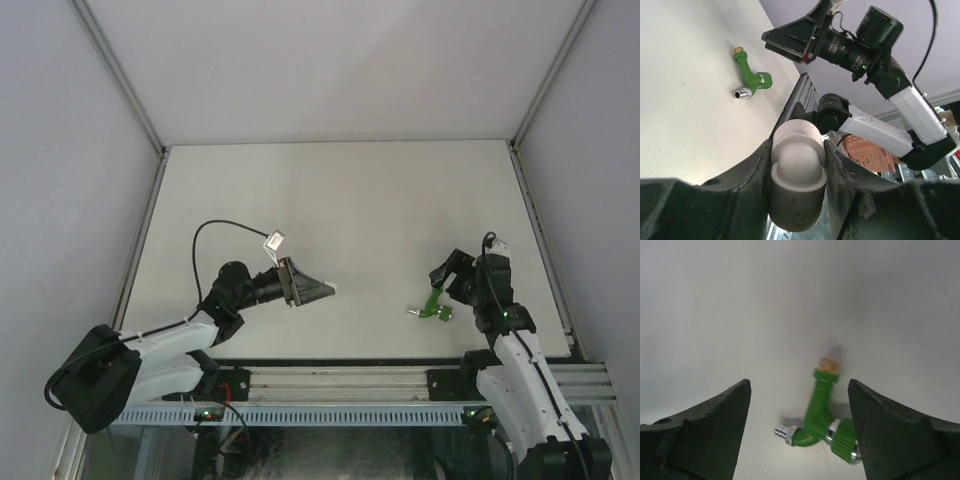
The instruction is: Install the water faucets
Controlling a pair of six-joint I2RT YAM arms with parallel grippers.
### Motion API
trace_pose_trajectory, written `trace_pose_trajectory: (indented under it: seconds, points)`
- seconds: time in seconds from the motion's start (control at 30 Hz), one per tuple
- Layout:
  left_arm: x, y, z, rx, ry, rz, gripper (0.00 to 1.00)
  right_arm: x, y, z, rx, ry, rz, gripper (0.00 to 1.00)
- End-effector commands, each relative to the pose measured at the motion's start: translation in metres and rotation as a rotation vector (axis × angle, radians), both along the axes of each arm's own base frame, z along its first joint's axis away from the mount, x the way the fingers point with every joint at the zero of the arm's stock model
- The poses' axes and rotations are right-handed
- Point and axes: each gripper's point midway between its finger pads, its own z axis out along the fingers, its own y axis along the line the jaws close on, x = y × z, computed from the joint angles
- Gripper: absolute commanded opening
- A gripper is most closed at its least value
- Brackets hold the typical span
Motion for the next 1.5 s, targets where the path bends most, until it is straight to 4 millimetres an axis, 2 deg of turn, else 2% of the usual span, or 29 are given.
trace_pose_trajectory:
  seconds: [0.0, 0.17, 0.4, 0.57, 0.63, 0.8, 0.93, 1.1, 1.2, 1.33, 1.47]
  points:
    - [-0.008, 0.006, 0.005, -0.019, -0.072, -0.012, 0.00, -0.016, -0.011, -0.016, 0.103, 0.177, -0.127, 0.77]
    - [-0.011, 0.008, 0.000, 0.012, -0.073, -0.023, 0.00, -0.019, -0.009, -0.031, 0.131, 0.246, -0.149, 0.76]
    - [-0.013, 0.015, -0.013, 0.073, -0.072, 0.002, 0.00, -0.026, 0.015, -0.046, 0.199, 0.339, -0.040, 0.67]
    - [-0.012, 0.020, -0.022, 0.125, -0.073, 0.020, 0.00, -0.030, 0.036, -0.049, 0.192, 0.354, 0.060, 0.62]
    - [-0.011, 0.021, -0.024, 0.138, -0.072, 0.030, 0.00, -0.027, 0.041, -0.051, 0.149, 0.346, 0.082, 0.59]
    - [-0.012, 0.022, -0.023, 0.141, -0.074, 0.032, 0.00, -0.018, 0.037, -0.064, -0.058, 0.384, 0.078, 0.53]
    - [-0.012, 0.024, -0.024, 0.146, -0.069, 0.043, 0.00, -0.007, 0.045, -0.067, -0.176, 0.394, 0.137, 0.45]
    - [-0.011, 0.028, -0.028, 0.165, -0.066, 0.062, 0.00, 0.005, 0.088, -0.062, -0.321, 0.335, 0.393, 0.37]
    - [-0.006, 0.035, -0.030, 0.197, -0.072, 0.112, 0.00, 0.005, 0.139, -0.055, -0.322, 0.249, 0.674, 0.34]
    - [0.005, 0.053, -0.032, 0.259, -0.087, 0.238, 0.00, -0.006, 0.198, -0.044, -0.499, 0.063, 1.030, 0.32]
    - [0.017, 0.083, -0.040, 0.323, -0.069, 0.417, 0.00, -0.011, 0.212, -0.051, -0.732, 0.003, 1.226, 0.31]
